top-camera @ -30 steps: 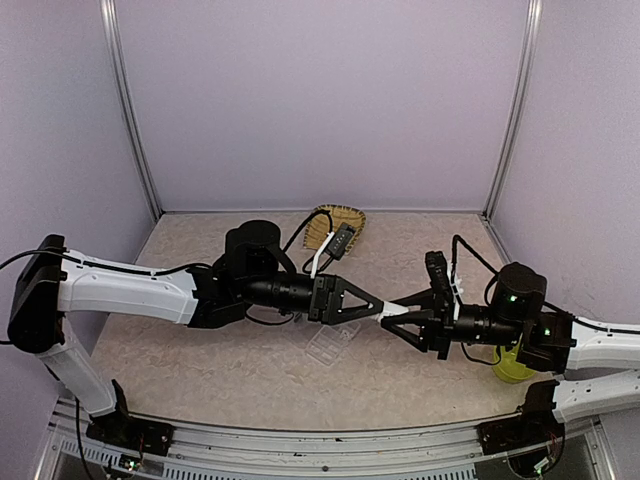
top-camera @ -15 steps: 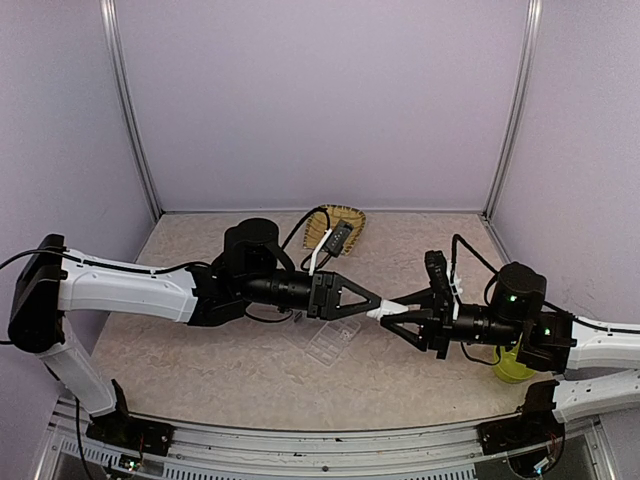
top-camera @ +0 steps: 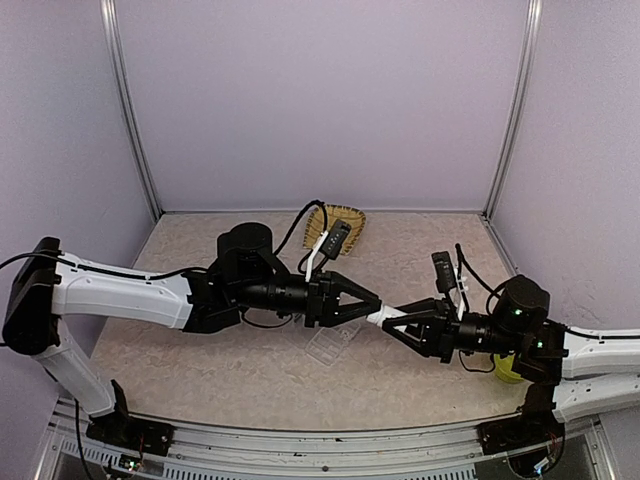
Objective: Sort the pills into containers
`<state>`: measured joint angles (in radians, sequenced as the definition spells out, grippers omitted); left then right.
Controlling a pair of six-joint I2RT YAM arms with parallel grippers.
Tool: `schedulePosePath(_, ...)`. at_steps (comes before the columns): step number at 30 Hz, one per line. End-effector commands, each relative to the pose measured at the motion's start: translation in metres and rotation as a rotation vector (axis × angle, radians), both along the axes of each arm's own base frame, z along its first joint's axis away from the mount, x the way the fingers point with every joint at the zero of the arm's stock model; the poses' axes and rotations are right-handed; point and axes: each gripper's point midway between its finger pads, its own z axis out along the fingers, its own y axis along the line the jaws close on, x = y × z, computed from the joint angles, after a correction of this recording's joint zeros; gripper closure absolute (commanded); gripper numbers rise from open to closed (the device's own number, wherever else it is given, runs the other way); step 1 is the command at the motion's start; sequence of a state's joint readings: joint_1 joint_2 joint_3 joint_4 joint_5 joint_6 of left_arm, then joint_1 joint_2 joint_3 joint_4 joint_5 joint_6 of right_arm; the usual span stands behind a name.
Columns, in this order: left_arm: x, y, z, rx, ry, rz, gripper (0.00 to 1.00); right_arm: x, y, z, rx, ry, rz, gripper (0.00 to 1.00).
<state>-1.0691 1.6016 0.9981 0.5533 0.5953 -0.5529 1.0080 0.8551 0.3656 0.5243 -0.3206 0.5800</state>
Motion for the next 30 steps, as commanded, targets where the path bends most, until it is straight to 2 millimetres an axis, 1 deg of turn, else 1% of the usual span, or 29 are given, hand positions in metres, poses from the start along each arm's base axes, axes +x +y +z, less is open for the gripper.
schedulePosePath(1,-0.029,0.005,0.03,-0.094,-0.154,-0.094,0.76,0.0,-0.006,0.019,0.137,0.106,0.001,0.82)
schedulePosePath(2,-0.028,0.006,0.029,-0.091,-0.151,-0.086,0.74,0.0,-0.006,0.019,0.134,0.107,0.0,0.82)
schedulePosePath(3,-0.024,0.007,0.029,-0.087,-0.144,-0.071,0.7,0.001,-0.005,0.018,0.128,0.106,-0.004,0.82)
schedulePosePath(6,-0.011,0.013,0.025,-0.085,-0.094,-0.03,0.54,0.003,-0.005,0.015,0.111,0.096,-0.015,0.82)
schedulePosePath(8,-0.008,0.018,0.024,-0.098,-0.07,-0.027,0.44,0.003,-0.005,0.014,0.104,0.092,-0.018,0.82)
schedulePosePath(15,-0.005,0.017,0.014,-0.077,-0.055,-0.018,0.3,0.001,-0.003,0.017,0.107,0.074,0.003,0.82)
schedulePosePath(18,-0.005,0.015,0.013,-0.075,-0.051,-0.026,0.29,0.0,-0.001,0.016,0.103,0.075,0.011,0.82)
schedulePosePath(25,-0.018,0.006,0.015,-0.074,-0.062,-0.087,0.38,0.003,-0.003,0.012,0.099,0.077,-0.007,0.82)
schedulePosePath(30,-0.019,0.003,0.008,-0.048,-0.06,-0.091,0.39,0.003,-0.004,0.013,0.106,0.073,-0.017,0.82)
